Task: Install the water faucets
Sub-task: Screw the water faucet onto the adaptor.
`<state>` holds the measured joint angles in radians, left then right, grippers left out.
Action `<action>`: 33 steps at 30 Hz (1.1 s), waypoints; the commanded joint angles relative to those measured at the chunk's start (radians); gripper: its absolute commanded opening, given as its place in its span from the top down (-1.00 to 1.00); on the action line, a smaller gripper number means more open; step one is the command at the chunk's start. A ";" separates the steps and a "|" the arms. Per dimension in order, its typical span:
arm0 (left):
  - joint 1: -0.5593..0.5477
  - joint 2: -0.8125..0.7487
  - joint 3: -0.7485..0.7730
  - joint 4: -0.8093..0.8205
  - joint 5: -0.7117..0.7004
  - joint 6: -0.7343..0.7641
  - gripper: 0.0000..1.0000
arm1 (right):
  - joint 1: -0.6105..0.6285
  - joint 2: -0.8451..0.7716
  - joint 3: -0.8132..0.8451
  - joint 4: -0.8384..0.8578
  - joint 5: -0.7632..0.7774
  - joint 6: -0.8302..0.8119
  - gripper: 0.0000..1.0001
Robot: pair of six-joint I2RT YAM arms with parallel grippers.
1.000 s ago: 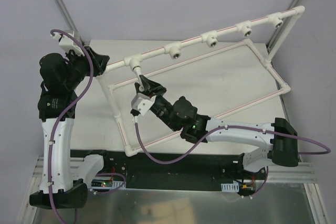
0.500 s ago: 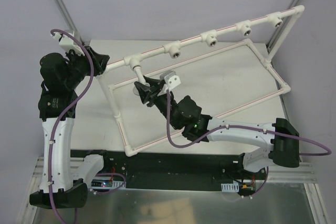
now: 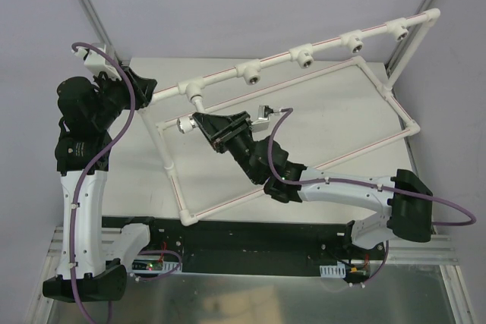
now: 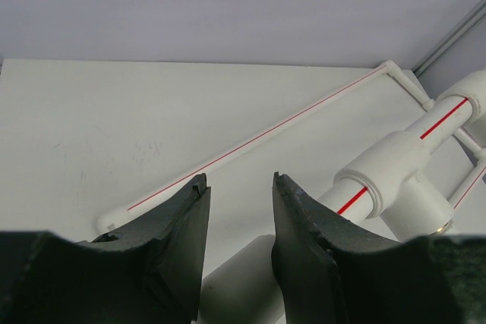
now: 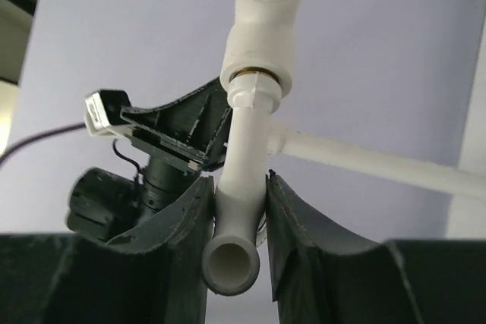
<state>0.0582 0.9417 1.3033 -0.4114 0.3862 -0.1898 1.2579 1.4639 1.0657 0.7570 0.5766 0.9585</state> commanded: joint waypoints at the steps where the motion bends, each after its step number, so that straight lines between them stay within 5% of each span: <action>1: -0.020 0.029 -0.070 -0.317 0.069 0.041 0.20 | -0.041 0.052 -0.001 -0.102 0.039 0.483 1.00; 5: -0.021 0.026 -0.070 -0.317 0.074 0.041 0.20 | -0.043 0.046 -0.015 -0.041 0.032 0.626 1.00; 15: -0.021 0.029 -0.067 -0.317 0.071 0.041 0.20 | -0.046 -0.002 -0.087 0.004 0.035 0.665 0.96; 20: -0.021 0.032 -0.067 -0.317 0.071 0.041 0.20 | -0.051 -0.033 -0.116 -0.010 0.023 0.603 -0.26; 27: -0.021 0.037 -0.064 -0.317 0.074 0.041 0.19 | -0.054 -0.121 -0.240 0.096 0.063 0.490 -0.37; 33: -0.021 0.039 -0.061 -0.317 0.079 0.039 0.19 | -0.052 -0.267 -0.322 0.015 0.005 0.054 -0.35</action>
<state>0.0582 0.9363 1.3037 -0.4198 0.4011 -0.1898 1.2049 1.3178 0.7528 0.7769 0.5999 1.3571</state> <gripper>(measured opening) 0.403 0.681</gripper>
